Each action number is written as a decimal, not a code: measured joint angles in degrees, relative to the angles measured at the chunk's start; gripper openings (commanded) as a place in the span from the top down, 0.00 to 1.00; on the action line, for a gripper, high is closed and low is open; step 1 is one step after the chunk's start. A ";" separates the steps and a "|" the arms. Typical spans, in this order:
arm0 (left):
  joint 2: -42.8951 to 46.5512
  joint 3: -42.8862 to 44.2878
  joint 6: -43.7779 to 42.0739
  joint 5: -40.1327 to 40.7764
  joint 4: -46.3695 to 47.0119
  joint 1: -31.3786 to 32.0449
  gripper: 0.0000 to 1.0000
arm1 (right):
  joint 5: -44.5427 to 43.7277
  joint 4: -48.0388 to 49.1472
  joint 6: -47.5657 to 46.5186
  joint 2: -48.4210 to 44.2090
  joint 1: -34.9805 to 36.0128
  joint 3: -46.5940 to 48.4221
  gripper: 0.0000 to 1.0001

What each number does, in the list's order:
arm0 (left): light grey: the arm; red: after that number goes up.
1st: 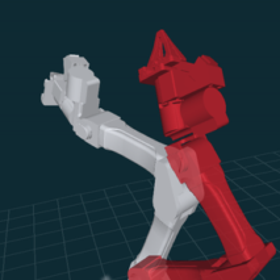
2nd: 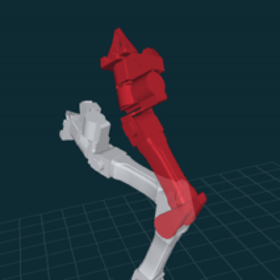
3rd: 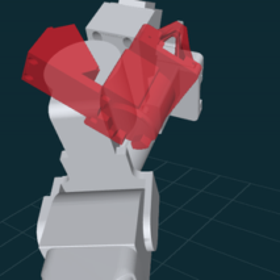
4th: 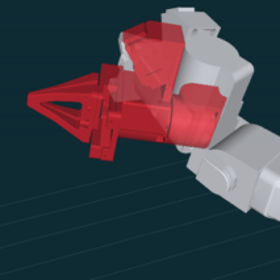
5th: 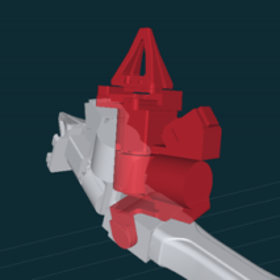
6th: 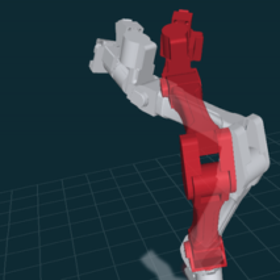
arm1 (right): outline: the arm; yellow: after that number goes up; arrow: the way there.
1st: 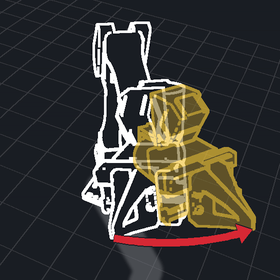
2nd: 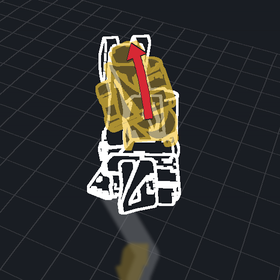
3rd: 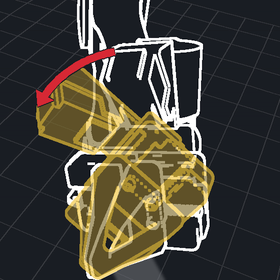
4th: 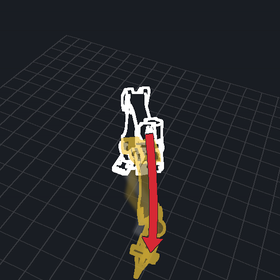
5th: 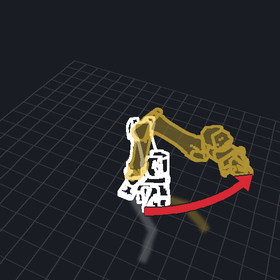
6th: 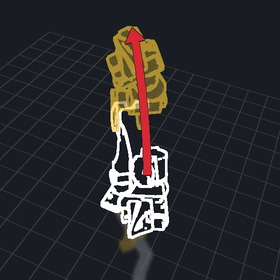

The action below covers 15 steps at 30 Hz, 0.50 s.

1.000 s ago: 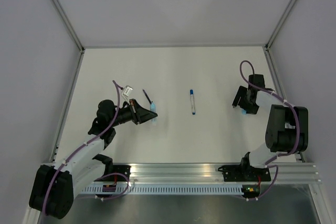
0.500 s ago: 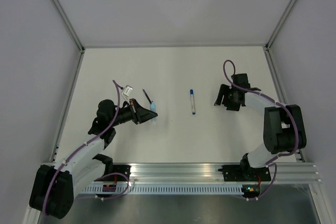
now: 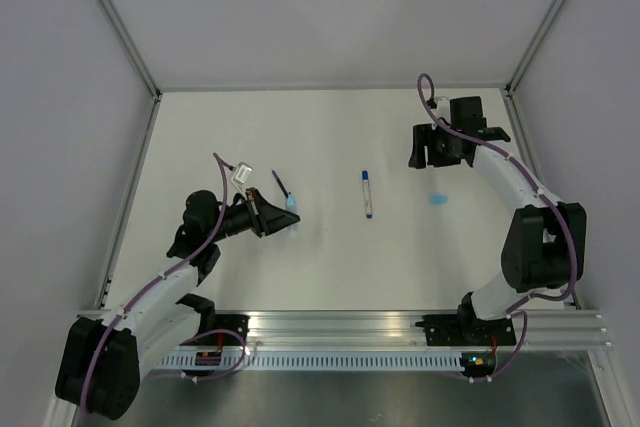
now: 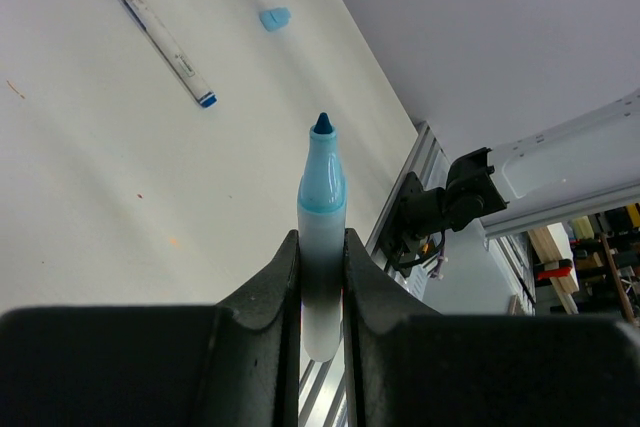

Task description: Insert the pens into the pen caps

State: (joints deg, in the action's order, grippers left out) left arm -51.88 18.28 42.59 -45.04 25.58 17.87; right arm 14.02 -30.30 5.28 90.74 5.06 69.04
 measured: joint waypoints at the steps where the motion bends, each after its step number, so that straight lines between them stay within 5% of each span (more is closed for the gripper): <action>1: 0.00 0.00 -0.02 0.00 0.00 0.00 0.98 | 0.42 -0.94 -3.23 0.31 0.04 1.14 0.28; 7: 0.31 0.00 0.02 0.00 0.00 0.00 0.98 | 2.36 -9.64 -25.70 4.81 2.45 5.05 0.23; 15: 0.76 0.00 0.09 0.00 0.04 0.00 0.98 | -4.28 -11.43 -50.29 5.60 2.19 -2.05 0.26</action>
State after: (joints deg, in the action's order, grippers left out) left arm -51.11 18.28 42.68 -45.04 25.63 17.87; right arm 9.74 -41.74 -45.01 96.33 7.25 66.98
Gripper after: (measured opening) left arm 0.202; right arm 0.749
